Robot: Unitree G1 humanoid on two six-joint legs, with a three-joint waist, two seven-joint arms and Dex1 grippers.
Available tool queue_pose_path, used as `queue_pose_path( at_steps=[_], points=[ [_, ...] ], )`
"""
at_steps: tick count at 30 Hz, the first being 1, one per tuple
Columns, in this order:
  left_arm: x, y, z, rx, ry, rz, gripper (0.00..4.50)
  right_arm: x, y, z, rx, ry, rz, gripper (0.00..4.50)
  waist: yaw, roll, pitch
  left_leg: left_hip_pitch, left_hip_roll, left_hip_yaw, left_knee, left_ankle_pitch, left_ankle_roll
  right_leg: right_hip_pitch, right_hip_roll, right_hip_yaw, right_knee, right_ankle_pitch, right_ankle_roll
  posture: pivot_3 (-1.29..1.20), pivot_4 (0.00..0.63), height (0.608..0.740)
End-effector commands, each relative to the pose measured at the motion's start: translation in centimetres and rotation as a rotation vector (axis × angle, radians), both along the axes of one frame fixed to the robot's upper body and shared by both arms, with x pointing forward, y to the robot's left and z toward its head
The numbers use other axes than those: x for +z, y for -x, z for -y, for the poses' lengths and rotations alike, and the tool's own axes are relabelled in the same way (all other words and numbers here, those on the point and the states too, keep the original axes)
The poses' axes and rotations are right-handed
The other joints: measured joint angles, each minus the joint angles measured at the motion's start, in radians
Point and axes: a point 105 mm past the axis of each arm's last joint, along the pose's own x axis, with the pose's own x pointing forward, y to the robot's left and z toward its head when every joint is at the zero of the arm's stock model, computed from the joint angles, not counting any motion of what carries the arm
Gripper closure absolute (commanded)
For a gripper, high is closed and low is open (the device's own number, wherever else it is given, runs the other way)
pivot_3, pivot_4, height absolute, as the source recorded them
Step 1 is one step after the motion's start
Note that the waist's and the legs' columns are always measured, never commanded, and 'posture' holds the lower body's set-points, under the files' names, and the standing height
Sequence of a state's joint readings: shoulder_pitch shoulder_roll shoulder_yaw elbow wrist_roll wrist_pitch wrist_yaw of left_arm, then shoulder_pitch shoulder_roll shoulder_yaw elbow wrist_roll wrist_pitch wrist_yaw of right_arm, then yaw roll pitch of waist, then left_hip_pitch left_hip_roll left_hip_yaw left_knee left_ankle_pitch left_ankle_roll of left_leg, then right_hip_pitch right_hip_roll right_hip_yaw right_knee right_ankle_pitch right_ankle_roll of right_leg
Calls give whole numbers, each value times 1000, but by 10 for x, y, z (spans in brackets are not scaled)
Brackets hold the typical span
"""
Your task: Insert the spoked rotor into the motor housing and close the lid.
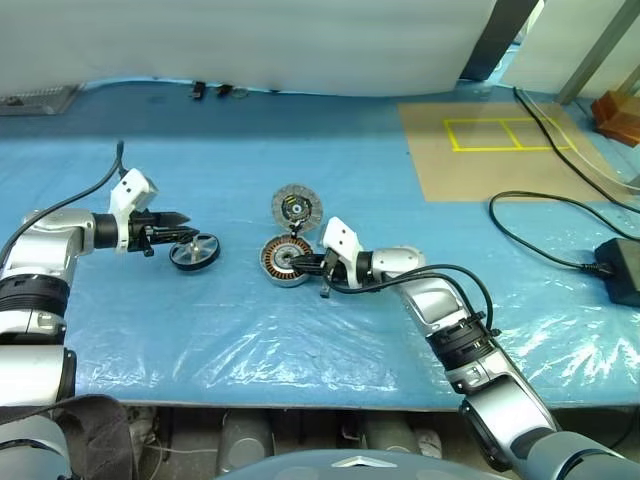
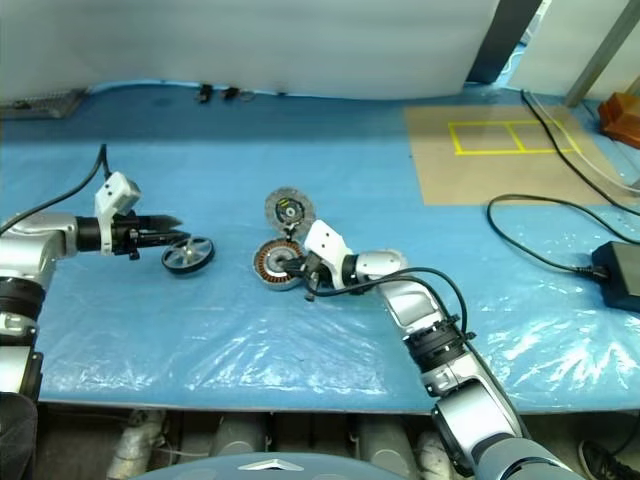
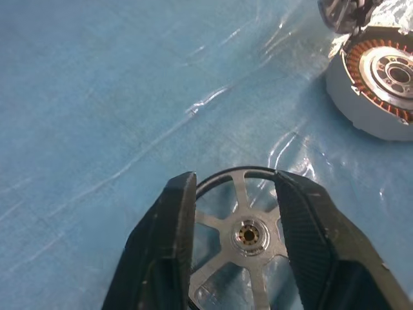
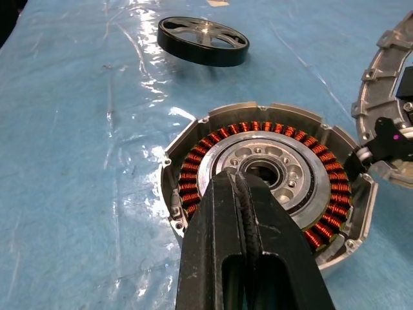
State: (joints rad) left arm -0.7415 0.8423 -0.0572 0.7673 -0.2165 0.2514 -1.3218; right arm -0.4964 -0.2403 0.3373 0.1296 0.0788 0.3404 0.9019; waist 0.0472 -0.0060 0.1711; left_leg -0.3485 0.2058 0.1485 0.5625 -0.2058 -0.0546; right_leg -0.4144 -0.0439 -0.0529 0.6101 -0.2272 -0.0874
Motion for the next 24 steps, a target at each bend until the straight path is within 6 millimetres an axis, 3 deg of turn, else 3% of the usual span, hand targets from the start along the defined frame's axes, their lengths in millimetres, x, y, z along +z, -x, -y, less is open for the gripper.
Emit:
queue_pose_path(
  at_steps=[1,24],
  points=[
    [2,-1,-5,-21,-54,-8,2289,9,3,-1,-8,-34,25,4500,0,0,0,0,0,0,0,0,0,0,0,0,0,0,0,0,150,740],
    [-22,2,2,-58,-134,-110,2289,3,4,-2,-34,-25,23,4500,1,0,0,0,0,0,0,0,0,0,-2,0,0,0,0,0,150,740]
  ],
)
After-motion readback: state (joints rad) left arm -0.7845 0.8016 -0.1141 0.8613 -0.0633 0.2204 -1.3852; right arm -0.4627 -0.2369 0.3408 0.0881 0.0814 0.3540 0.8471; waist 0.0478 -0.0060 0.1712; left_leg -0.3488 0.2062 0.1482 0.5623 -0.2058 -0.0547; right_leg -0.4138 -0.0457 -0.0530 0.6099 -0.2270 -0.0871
